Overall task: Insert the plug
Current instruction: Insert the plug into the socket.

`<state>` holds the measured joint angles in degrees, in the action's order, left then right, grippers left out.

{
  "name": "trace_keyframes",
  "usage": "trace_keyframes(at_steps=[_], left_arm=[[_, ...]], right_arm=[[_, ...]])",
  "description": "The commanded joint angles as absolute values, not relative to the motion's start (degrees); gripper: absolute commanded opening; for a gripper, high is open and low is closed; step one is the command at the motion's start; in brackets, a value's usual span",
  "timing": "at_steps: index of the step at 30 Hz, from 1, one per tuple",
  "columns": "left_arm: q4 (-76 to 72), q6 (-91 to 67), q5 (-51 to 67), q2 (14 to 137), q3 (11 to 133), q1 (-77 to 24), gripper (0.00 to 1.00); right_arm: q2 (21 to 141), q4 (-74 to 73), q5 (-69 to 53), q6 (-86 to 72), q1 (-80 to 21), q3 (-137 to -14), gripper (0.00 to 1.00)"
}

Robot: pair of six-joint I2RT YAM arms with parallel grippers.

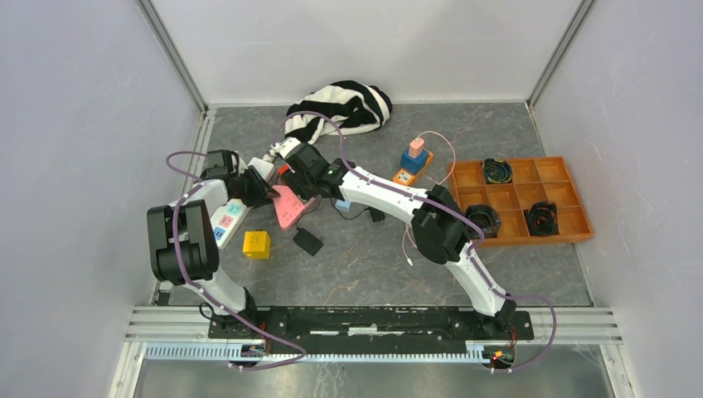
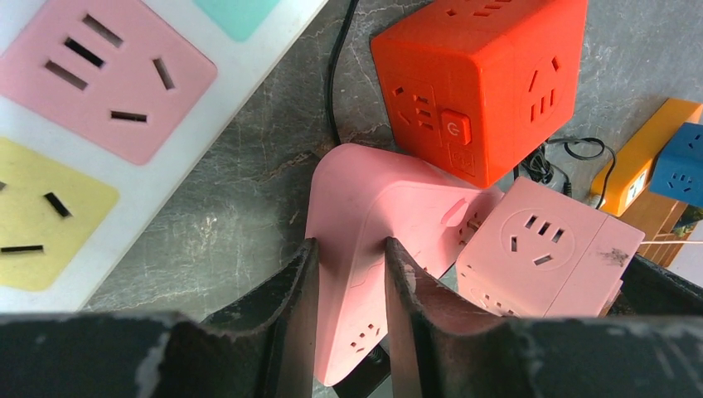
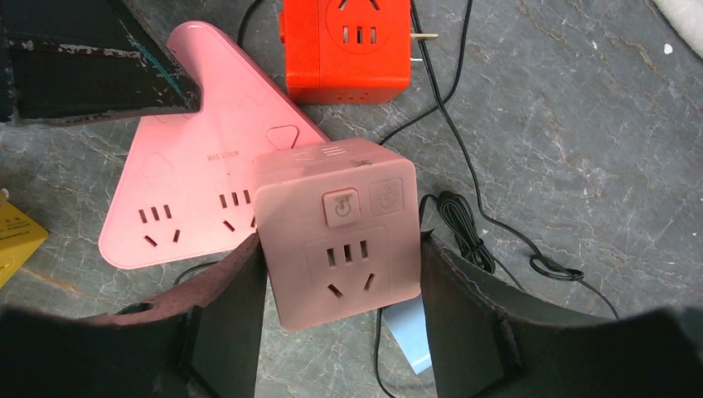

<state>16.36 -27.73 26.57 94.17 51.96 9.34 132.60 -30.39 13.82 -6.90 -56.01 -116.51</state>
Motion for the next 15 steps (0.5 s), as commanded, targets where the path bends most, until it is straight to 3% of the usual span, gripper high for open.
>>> trace_keyframes(at_steps=[1,15], left_arm=[[18.4,-27.5,31.0,97.7,52.8,5.1,0.35],[18.7,-27.3,30.6,98.0,52.5,3.2,0.34]], right_arm=[[143.8,-35.0,5.8,-9.1,-56.8,-113.2,0.18],[145.2,-32.6,3.9,-9.5,-56.5,-105.8,0.17]])
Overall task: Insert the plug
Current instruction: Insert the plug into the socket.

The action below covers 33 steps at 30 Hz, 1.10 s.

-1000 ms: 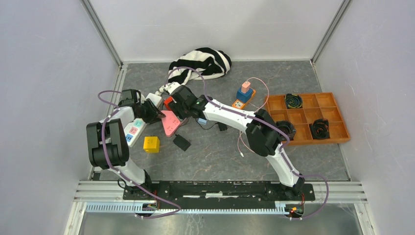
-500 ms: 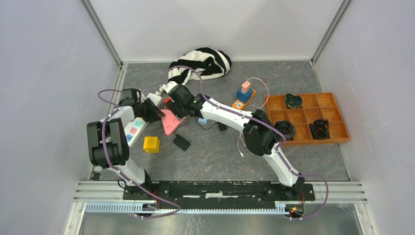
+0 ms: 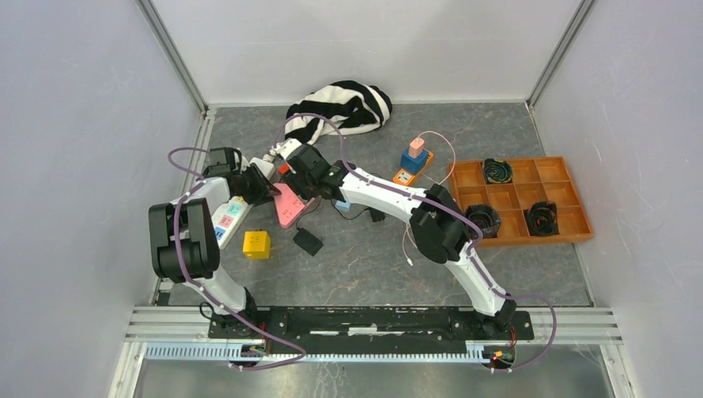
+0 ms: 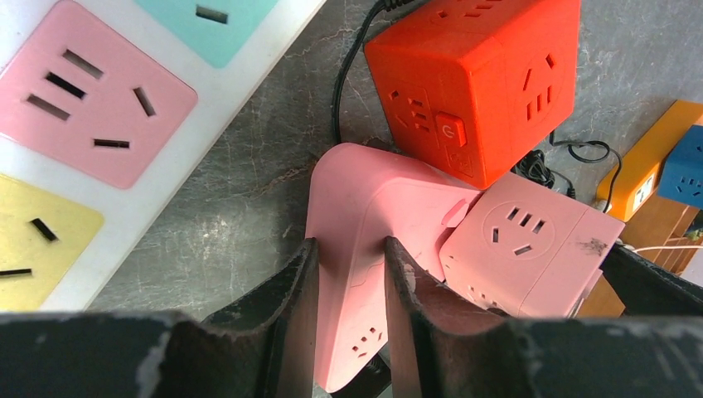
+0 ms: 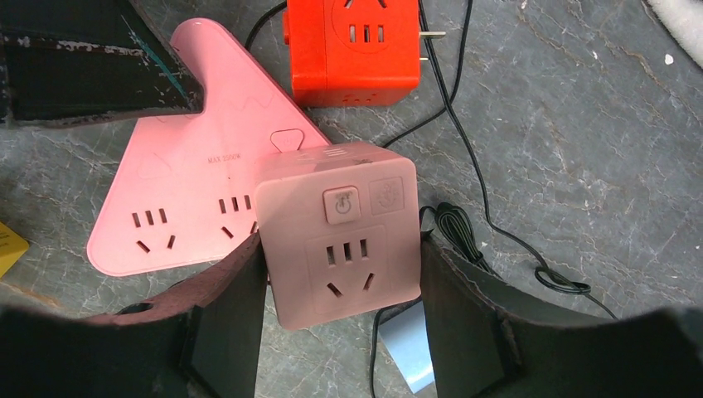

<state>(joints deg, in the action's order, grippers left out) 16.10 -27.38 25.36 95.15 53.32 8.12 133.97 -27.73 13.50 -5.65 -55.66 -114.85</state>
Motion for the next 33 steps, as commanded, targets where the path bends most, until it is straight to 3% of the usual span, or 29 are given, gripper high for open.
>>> trace_keyframes(at_steps=[1,10,14,25,33], left_arm=[[18.6,-27.4,30.4,98.0,52.5,3.2,0.34],[18.4,-27.8,30.3,98.3,51.8,2.8,0.33],[17.8,-28.0,30.4,98.2,51.3,2.8,0.33],[18.3,-27.4,28.7,98.0,51.0,2.6,0.33],[18.4,-28.3,26.0,95.4,49.0,2.6,0.33]], right_arm=[[144.5,-31.0,3.4,-9.5,-56.6,-103.9,0.17],[149.4,-35.7,4.3,-6.8,-56.8,-108.5,0.19],[150.1,-32.5,-4.5,-5.2,-56.9,-105.3,0.19],[152.5,-36.1,-7.4,-2.1,-56.6,-107.2,0.21],[145.9,-35.5,-5.6,-1.8,-56.3,-106.2,0.23]])
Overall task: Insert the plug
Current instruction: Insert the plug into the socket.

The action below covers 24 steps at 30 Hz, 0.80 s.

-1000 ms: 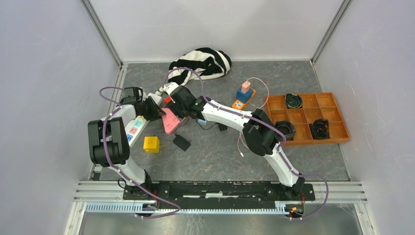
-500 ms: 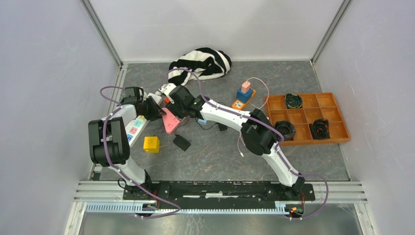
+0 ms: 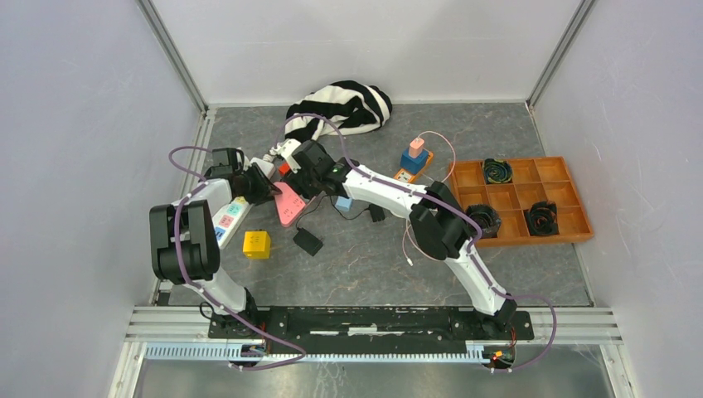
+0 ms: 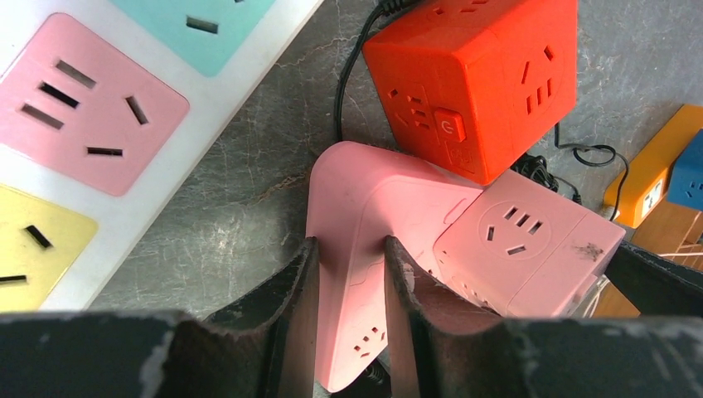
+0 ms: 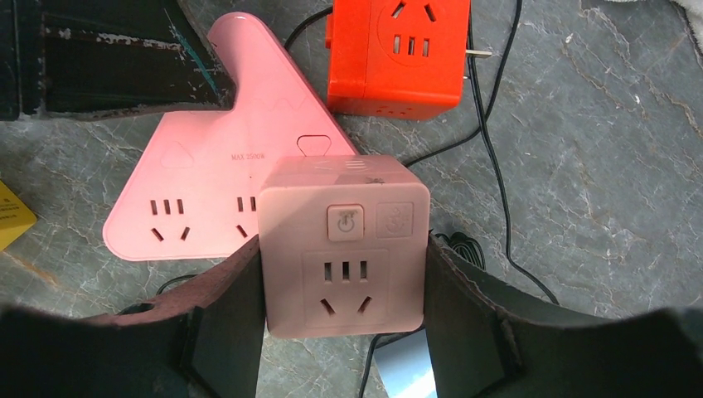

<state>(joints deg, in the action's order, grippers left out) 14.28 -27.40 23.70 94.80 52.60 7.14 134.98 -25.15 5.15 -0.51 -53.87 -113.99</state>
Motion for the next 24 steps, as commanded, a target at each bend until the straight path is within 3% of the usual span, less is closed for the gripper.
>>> trace_keyframes(at_steps=[1,5,16,18,24], left_arm=[[18.5,-28.4,24.4,94.5,48.5,2.6,0.33],[18.4,-28.7,22.7,92.2,46.8,2.6,0.33],[13.7,-34.7,22.0,87.2,39.7,2.6,0.30],[13.5,-35.1,21.9,86.2,38.9,2.6,0.29],[10.2,-37.9,22.0,80.5,35.6,2.6,0.31]], right_arm=[[144.4,-34.7,-5.6,-1.7,-56.3,-105.2,0.23],[138.7,-29.0,-6.6,-2.2,-56.5,-100.2,0.23],[136.3,-29.7,-4.5,-4.5,-58.0,-102.9,0.26],[135.8,-30.4,-5.1,-3.9,-58.3,-104.0,0.20],[135.7,-32.5,-4.9,-2.0,-59.5,-104.6,0.25]])
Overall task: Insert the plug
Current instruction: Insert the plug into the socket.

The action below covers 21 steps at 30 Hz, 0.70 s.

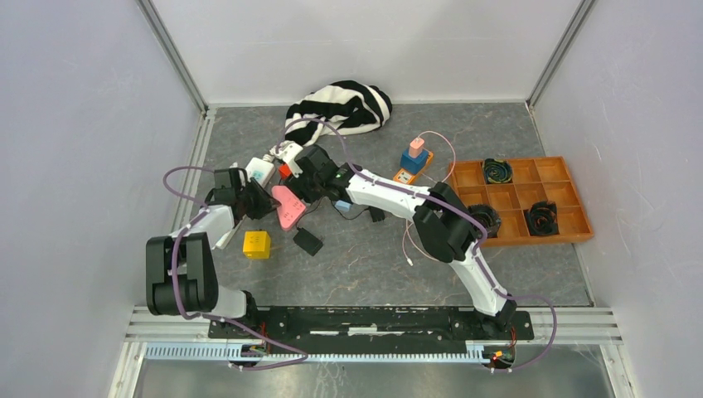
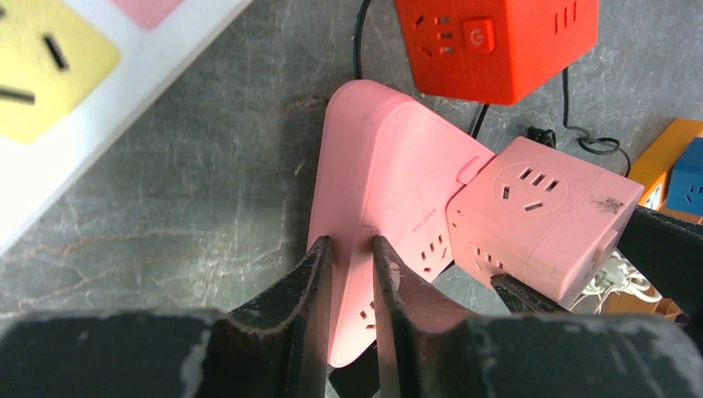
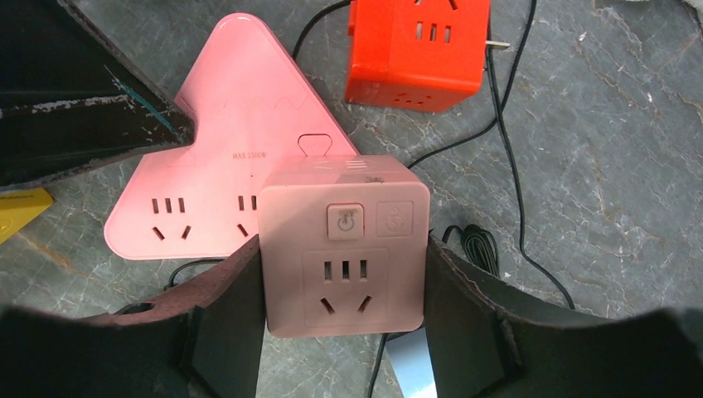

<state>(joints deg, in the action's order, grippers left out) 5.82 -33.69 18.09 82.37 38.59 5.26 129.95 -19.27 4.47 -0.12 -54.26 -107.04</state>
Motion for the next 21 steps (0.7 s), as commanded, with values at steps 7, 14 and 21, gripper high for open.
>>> trace_keyframes(at_steps=[7,14,21], left_arm=[[12.9,-37.3,19.1,77.5,38.2,2.7,0.41],[15.8,-34.4,13.7,75.9,41.5,2.9,0.52],[17.9,-31.9,12.6,72.4,42.7,2.8,0.70]], right_arm=[[133.9,-31.9,-1.3,-1.1,-59.5,-104.0,0.48],[128.6,-29.9,3.0,1.6,-59.1,-107.0,0.74],[120.0,-23.9,4.0,2.1,-59.0,-99.5,0.94]])
